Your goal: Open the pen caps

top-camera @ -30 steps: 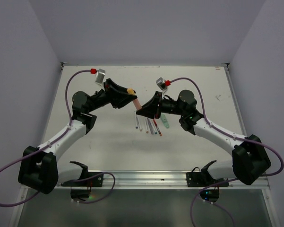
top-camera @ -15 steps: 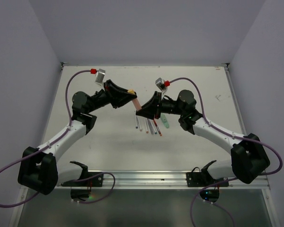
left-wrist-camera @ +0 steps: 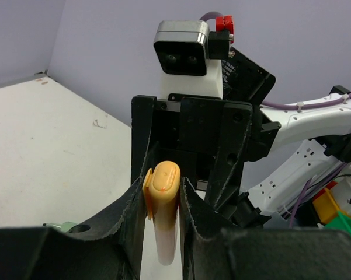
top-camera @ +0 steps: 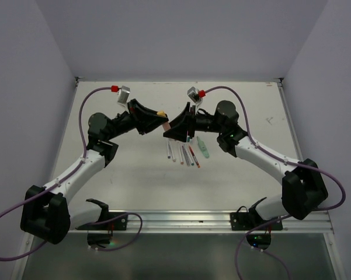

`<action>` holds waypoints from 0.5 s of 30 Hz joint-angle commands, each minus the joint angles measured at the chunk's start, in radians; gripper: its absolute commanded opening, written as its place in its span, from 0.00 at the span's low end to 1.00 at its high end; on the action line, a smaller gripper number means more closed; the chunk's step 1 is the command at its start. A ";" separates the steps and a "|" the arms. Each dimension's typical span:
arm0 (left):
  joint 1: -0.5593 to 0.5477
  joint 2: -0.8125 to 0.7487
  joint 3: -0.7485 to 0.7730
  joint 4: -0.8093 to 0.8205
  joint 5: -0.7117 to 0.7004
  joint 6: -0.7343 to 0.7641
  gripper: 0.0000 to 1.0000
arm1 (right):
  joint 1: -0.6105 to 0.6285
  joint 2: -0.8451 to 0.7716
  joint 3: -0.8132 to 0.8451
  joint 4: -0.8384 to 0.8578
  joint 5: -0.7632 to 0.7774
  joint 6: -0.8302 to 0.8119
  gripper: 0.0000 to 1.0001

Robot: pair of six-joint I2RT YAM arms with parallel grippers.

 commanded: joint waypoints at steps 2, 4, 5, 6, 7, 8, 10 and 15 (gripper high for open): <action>0.002 -0.023 -0.011 0.069 -0.003 -0.050 0.00 | -0.002 0.033 0.068 0.038 -0.038 0.000 0.54; 0.002 -0.022 -0.015 0.075 -0.006 -0.059 0.00 | 0.001 0.046 0.077 0.050 -0.047 0.008 0.46; 0.002 -0.022 -0.017 0.078 -0.009 -0.062 0.00 | -0.001 0.049 0.077 0.067 -0.055 0.020 0.43; 0.002 -0.022 -0.019 0.077 -0.010 -0.061 0.00 | 0.001 0.050 0.077 0.073 -0.058 0.025 0.39; 0.002 -0.020 -0.020 0.078 -0.012 -0.062 0.00 | -0.001 0.050 0.074 0.078 -0.061 0.029 0.29; 0.002 -0.020 -0.020 0.078 -0.018 -0.062 0.00 | -0.001 0.050 0.073 0.082 -0.069 0.033 0.23; 0.002 -0.016 -0.020 0.083 -0.021 -0.064 0.00 | -0.001 0.047 0.061 0.081 -0.075 0.033 0.07; 0.002 -0.013 0.000 0.111 -0.064 -0.055 0.00 | -0.001 0.029 0.008 0.075 -0.107 0.034 0.00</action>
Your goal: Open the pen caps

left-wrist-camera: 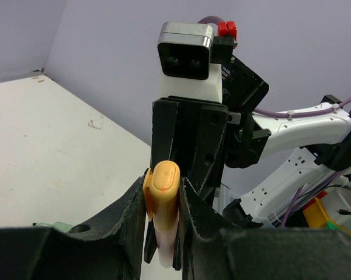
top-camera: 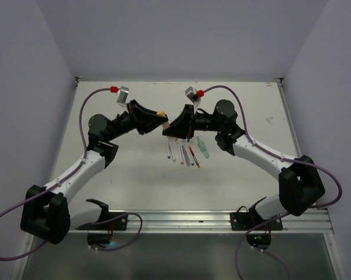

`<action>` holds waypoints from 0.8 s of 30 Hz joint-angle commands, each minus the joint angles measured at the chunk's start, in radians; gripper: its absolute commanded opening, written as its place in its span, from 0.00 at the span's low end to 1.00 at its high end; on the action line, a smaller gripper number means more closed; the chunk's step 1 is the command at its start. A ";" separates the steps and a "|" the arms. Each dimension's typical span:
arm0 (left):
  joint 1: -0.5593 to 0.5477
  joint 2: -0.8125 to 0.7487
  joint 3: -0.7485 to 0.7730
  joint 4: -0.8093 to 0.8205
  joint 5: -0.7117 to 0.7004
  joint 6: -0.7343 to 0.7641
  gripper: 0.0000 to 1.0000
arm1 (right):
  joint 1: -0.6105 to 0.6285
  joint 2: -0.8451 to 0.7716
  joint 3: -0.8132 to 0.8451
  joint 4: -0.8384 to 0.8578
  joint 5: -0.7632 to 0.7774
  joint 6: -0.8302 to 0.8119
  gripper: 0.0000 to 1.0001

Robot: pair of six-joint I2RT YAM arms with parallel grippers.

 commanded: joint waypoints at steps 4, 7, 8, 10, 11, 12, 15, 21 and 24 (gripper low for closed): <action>0.002 -0.007 0.054 0.119 -0.081 0.025 0.00 | -0.002 -0.046 -0.115 0.018 -0.053 0.012 0.00; 0.006 -0.006 0.089 0.154 -0.127 0.038 0.00 | -0.002 -0.057 -0.181 0.010 -0.069 0.002 0.00; 0.009 -0.006 0.108 0.167 -0.151 0.042 0.00 | -0.002 -0.059 -0.195 0.010 -0.076 0.002 0.00; 0.017 -0.001 0.126 0.203 -0.178 0.051 0.00 | -0.002 -0.060 -0.242 0.011 -0.092 -0.002 0.00; 0.020 0.000 0.145 0.217 -0.201 0.051 0.00 | -0.002 -0.060 -0.256 0.013 -0.098 -0.005 0.00; 0.023 0.003 0.152 0.237 -0.213 0.045 0.00 | -0.002 -0.059 -0.270 0.014 -0.104 -0.007 0.00; 0.033 0.016 0.188 0.300 -0.256 0.043 0.00 | 0.000 -0.059 -0.316 0.017 -0.122 -0.021 0.00; 0.039 0.071 0.267 0.278 -0.258 0.048 0.00 | -0.002 -0.077 -0.373 0.016 -0.090 -0.024 0.00; 0.040 0.080 0.263 0.119 -0.227 0.072 0.00 | -0.002 -0.108 -0.360 -0.083 0.003 -0.066 0.00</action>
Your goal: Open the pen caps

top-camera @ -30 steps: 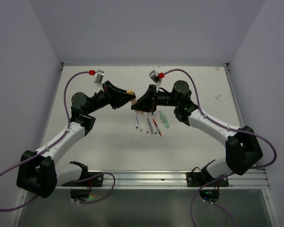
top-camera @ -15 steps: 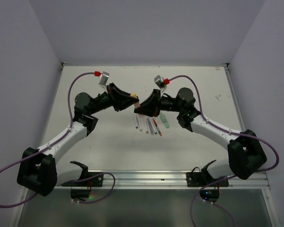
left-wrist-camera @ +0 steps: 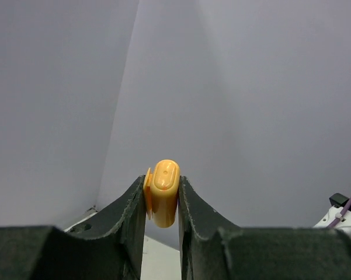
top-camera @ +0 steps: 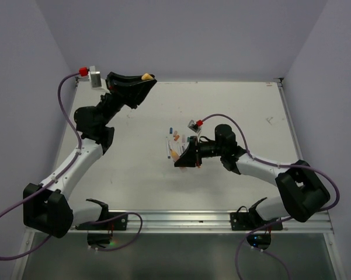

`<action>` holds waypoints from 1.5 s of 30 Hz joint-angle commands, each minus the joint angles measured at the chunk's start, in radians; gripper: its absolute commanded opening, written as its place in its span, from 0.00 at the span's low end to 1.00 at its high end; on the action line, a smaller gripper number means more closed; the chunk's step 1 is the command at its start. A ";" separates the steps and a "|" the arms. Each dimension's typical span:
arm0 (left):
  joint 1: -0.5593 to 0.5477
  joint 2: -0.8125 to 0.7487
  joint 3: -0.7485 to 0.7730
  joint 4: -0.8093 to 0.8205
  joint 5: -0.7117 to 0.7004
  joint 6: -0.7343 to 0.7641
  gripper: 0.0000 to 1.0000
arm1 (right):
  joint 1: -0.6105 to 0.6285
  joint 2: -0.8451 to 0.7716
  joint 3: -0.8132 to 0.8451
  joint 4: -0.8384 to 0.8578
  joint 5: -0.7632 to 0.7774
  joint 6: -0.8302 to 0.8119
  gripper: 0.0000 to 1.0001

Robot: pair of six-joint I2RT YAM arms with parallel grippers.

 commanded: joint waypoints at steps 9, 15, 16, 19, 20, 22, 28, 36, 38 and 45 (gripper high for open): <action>0.006 0.056 0.065 -0.941 -0.108 0.311 0.03 | 0.000 -0.140 0.066 -0.295 0.397 -0.147 0.00; 0.005 0.224 0.136 -1.251 -0.188 0.371 0.07 | 0.002 -0.146 0.082 -0.370 0.495 -0.163 0.00; 0.005 0.253 0.163 -1.276 -0.194 0.371 0.06 | 0.003 -0.146 0.087 -0.381 0.505 -0.169 0.00; 0.000 0.365 0.206 -1.347 -0.269 0.382 0.06 | 0.013 -0.154 0.096 -0.432 0.560 -0.190 0.00; -0.003 0.390 0.214 -1.347 -0.286 0.385 0.06 | 0.016 -0.158 0.098 -0.450 0.572 -0.198 0.00; -0.012 0.473 0.260 -1.383 -0.326 0.393 0.06 | 0.017 -0.163 0.101 -0.467 0.600 -0.207 0.00; -0.075 0.660 0.407 -1.502 -0.454 0.414 0.09 | 0.019 -0.175 0.095 -0.488 0.618 -0.210 0.00; -0.104 0.783 0.489 -1.543 -0.490 0.399 0.12 | 0.019 -0.184 0.093 -0.508 0.627 -0.218 0.00; -0.106 0.800 0.497 -1.540 -0.488 0.393 0.14 | 0.019 -0.183 0.093 -0.507 0.629 -0.218 0.00; -0.106 0.821 0.490 -1.502 -0.479 0.364 0.31 | 0.025 -0.172 0.101 -0.510 0.658 -0.210 0.00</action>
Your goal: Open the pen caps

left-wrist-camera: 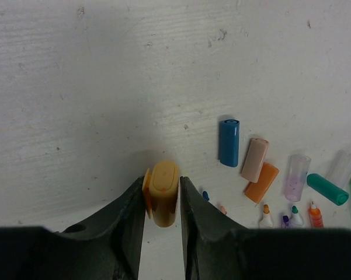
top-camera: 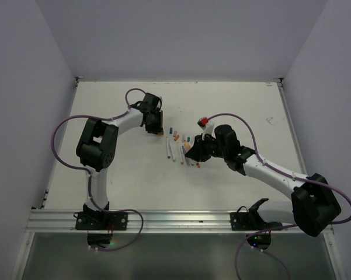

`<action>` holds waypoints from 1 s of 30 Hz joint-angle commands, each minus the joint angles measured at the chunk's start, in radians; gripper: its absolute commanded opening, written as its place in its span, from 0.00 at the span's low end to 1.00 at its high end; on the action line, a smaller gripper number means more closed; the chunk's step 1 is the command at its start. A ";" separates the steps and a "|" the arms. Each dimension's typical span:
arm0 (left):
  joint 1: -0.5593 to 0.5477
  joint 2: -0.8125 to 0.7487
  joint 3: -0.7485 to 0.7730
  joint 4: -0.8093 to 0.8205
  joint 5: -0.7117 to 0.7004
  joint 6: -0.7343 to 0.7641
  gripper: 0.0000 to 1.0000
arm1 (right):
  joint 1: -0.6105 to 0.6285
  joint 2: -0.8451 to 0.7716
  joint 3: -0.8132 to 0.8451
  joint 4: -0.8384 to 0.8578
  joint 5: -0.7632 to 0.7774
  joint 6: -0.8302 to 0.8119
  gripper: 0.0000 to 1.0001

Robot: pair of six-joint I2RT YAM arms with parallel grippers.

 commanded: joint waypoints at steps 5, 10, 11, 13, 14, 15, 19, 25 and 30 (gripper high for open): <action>0.001 0.002 0.019 0.028 -0.007 -0.034 0.42 | 0.042 0.003 0.054 -0.006 0.086 -0.008 0.00; 0.006 -0.058 -0.009 0.039 -0.024 -0.045 0.49 | 0.099 0.032 0.080 0.005 0.169 0.017 0.00; 0.012 -0.098 -0.018 0.050 -0.027 -0.050 0.54 | 0.110 0.042 0.087 0.003 0.187 0.020 0.00; 0.021 -0.147 -0.052 0.057 -0.046 -0.054 0.60 | 0.141 0.072 0.116 0.002 0.221 0.035 0.00; 0.032 -0.202 -0.066 0.066 -0.056 -0.059 0.67 | 0.148 0.088 0.129 0.000 0.247 0.043 0.00; 0.039 -0.231 -0.092 0.068 -0.067 -0.062 0.71 | 0.171 0.117 0.155 -0.003 0.266 0.053 0.00; 0.090 -0.402 -0.165 0.074 -0.159 -0.068 0.85 | 0.223 0.216 0.238 -0.035 0.359 0.082 0.00; 0.125 -0.692 -0.290 0.086 -0.320 -0.024 1.00 | 0.288 0.382 0.408 -0.136 0.496 0.136 0.00; 0.130 -0.899 -0.422 0.106 -0.450 0.053 1.00 | 0.306 0.534 0.538 -0.202 0.557 0.190 0.00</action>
